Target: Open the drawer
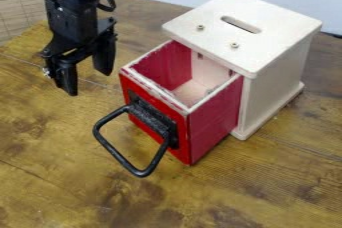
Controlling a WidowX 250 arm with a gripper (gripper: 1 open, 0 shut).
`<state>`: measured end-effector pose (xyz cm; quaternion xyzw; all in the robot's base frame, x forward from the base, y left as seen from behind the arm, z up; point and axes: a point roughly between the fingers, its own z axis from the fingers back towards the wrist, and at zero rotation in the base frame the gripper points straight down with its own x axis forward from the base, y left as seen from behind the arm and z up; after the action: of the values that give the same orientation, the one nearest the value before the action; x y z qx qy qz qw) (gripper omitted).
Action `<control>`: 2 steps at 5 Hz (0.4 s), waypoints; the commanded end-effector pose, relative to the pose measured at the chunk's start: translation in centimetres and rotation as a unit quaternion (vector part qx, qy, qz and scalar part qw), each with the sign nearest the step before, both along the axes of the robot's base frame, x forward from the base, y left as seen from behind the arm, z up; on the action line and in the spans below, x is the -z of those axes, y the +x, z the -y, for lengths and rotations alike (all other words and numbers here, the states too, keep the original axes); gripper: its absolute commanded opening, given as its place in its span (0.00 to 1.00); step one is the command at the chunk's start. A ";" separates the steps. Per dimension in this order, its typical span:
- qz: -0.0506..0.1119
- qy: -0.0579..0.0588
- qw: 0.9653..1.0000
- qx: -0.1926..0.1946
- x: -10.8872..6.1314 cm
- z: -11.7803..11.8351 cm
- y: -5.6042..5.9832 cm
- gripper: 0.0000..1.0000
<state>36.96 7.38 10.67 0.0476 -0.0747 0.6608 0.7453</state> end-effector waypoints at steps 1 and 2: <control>0.028 0.000 1.000 0.006 -1.4 0.9 0.9 1.00; 0.026 -0.003 1.000 0.002 -1.0 1.0 0.8 1.00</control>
<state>37.28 6.48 10.09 0.0440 -0.0716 0.6635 0.7435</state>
